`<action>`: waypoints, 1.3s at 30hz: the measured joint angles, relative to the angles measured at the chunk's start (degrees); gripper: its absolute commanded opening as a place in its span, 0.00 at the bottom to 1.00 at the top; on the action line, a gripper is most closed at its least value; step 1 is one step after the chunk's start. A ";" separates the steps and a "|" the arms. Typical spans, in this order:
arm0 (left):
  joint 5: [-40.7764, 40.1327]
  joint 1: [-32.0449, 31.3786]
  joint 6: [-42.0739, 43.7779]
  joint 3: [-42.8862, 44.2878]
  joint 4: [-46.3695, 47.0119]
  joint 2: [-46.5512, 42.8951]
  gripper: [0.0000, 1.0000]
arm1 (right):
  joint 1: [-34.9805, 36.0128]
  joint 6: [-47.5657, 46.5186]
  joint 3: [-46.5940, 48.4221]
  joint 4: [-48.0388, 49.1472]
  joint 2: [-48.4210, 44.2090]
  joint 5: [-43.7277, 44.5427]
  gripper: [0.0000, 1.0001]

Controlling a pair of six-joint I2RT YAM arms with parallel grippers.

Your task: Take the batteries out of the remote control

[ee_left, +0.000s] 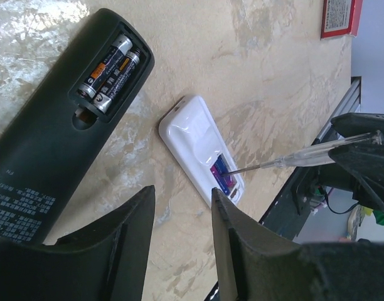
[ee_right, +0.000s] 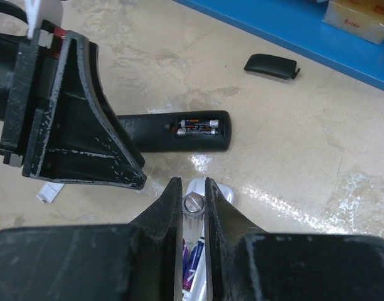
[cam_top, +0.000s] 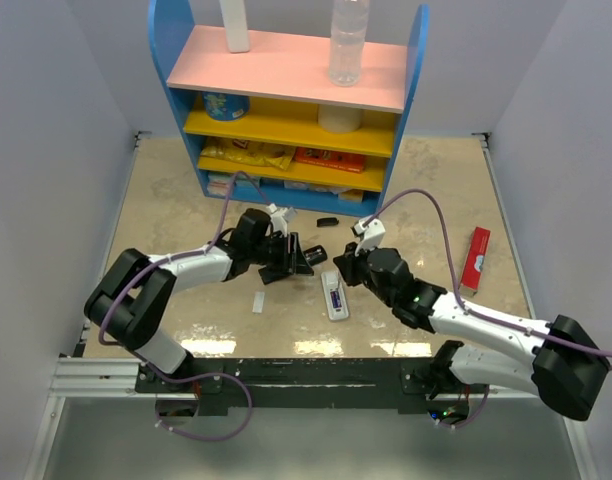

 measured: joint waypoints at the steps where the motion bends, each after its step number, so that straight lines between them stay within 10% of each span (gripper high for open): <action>1: 0.00 -0.22 -0.15 0.04 0.07 0.20 0.45 | 0.87 -0.28 -0.09 0.68 0.33 1.01 0.00; 39: -0.90 -6.47 -3.21 2.67 5.84 11.41 0.42 | 12.00 13.64 -16.35 14.86 -10.97 23.04 0.00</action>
